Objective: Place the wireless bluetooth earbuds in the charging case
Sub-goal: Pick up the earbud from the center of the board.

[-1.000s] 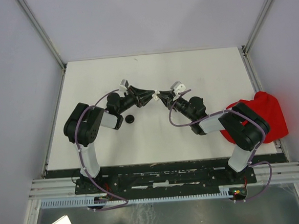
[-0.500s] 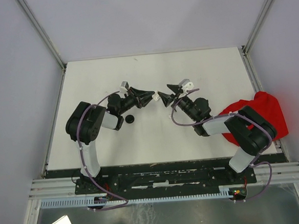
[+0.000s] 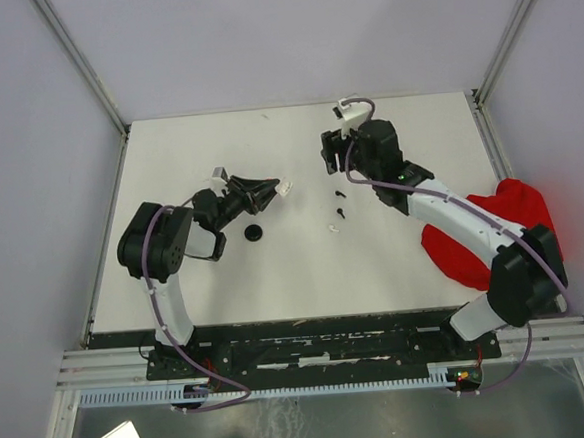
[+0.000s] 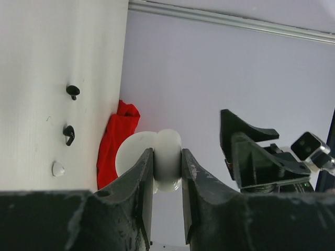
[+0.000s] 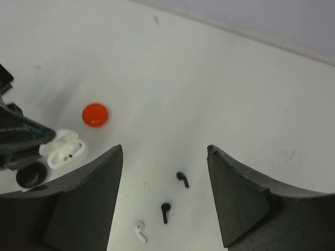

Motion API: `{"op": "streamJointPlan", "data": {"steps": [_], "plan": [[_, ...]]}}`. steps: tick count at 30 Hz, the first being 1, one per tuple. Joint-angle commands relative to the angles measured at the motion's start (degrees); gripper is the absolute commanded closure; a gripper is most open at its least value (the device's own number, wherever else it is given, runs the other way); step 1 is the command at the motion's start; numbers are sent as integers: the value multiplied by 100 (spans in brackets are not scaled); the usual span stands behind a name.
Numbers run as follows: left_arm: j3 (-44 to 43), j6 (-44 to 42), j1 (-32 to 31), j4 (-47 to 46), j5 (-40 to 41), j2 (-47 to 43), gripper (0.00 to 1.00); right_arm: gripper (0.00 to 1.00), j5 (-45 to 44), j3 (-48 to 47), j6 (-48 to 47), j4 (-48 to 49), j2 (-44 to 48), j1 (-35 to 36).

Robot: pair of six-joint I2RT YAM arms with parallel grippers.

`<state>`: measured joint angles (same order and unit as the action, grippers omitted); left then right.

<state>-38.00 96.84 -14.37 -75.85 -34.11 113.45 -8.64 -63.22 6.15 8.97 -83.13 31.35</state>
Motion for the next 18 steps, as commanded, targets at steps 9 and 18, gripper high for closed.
{"op": "streamJointPlan", "data": {"steps": [9, 18], "plan": [[239, -243, 149, -92, 117, -732, 97, 32, 1388, -1380, -683, -4220, -1478, 2], [647, -255, 437, 12, 401, -1053, 97, 40, 1747, -1384, -1066, -4281, -1941, 138]]}}
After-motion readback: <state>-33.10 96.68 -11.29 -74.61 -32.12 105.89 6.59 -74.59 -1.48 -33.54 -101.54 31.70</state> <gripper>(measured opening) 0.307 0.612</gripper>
